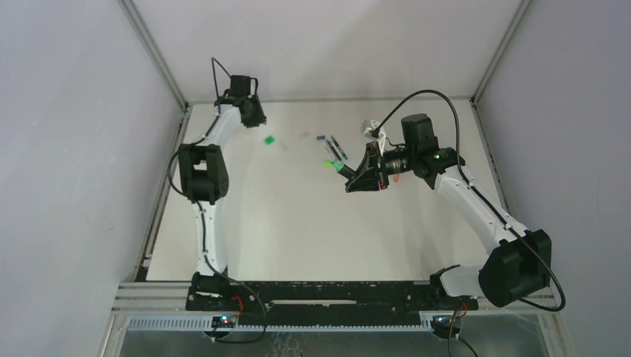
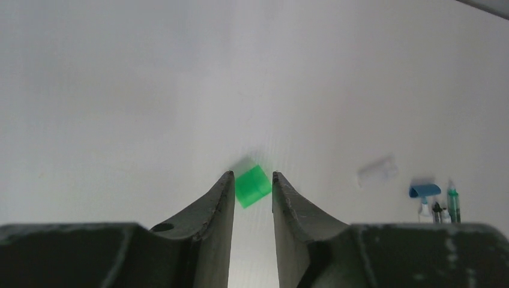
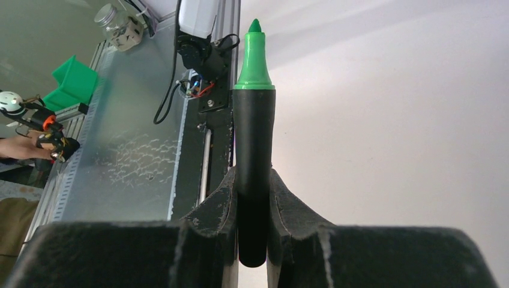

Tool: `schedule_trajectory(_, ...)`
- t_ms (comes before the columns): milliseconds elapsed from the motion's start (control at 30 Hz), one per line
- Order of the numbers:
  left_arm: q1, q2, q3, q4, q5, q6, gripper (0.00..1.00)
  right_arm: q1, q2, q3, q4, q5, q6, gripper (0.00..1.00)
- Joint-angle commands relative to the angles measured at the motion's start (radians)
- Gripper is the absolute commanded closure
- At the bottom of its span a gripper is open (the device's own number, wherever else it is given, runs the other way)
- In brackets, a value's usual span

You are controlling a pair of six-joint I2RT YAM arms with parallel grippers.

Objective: Insert the pens into the pen caps
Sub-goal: Move the pen cap to the center of the board.

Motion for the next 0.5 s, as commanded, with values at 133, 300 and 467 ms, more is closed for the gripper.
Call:
schedule_trajectory(133, 0.01, 0.14, 0.171, -0.062, 0.053, -0.091, 0.65, -0.023, -0.007, 0.002, 0.005, -0.033, -0.018, 1.0)
schedule_trajectory(300, 0.012, 0.19, 0.222, -0.109, 0.053, -0.124, 0.69, -0.033, -0.005, 0.003, 0.005, -0.045, -0.018, 1.0)
schedule_trajectory(467, 0.01, 0.203, 0.222, -0.142, 0.063, -0.126, 0.71, -0.033, -0.004, 0.002, 0.005, -0.05, -0.018, 1.0)
